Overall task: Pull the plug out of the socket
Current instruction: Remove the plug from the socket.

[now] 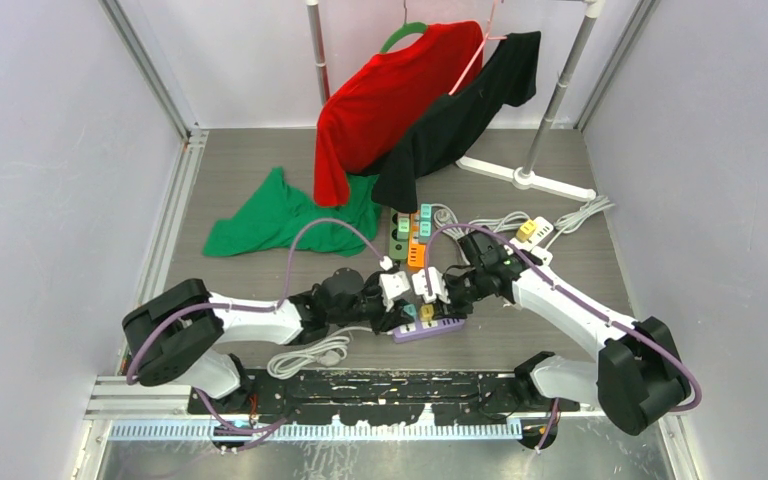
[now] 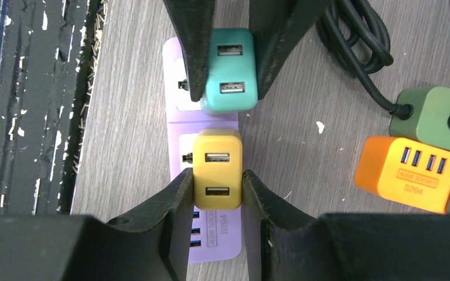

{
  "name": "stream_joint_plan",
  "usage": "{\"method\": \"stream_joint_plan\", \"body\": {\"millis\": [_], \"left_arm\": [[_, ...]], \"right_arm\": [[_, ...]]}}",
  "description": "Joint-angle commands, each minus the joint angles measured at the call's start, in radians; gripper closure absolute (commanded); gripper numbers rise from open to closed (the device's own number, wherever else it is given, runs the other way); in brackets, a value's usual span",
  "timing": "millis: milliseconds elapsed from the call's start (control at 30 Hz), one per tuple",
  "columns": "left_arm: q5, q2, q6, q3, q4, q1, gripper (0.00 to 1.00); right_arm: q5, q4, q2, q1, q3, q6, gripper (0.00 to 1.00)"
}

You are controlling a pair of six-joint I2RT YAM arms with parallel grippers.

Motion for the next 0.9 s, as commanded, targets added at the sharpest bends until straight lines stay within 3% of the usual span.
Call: {"method": "stream_joint_plan", "body": {"millis": [0, 167, 233, 467, 600, 867], "left_arm": [[0.141, 0.002, -0.164, 0.032, 0.279, 0.047, 1.00], [0.007, -0.038, 0.074, 0.031, 0.199, -0.033, 1.00], [0.002, -0.055, 0.095, 0.024, 0.181, -0.037, 1.00], [0.100, 0.019, -0.173, -0.033, 0.471, 0.035, 1.00], [-0.027, -0.006, 0.076, 0.015, 0.278, -0.063, 1.00], [-0.079, -0.071, 0.118, -0.046, 0.238, -0.068, 1.00]], "right_arm": [[0.094, -0.045, 0.020, 0.017, -0.016, -0.021, 0.95], [0.110, -0.039, 0.033, 0.041, -0.019, -0.022, 0.96], [0.120, -0.036, 0.037, 0.046, -0.019, -0.022, 0.96], [0.145, -0.016, 0.049, 0.048, -0.021, 0.002, 0.96], [0.155, -0.014, 0.060, 0.050, -0.021, 0.005, 0.96], [0.129, -0.036, 0.062, 0.046, 0.005, 0.042, 0.95]]}}
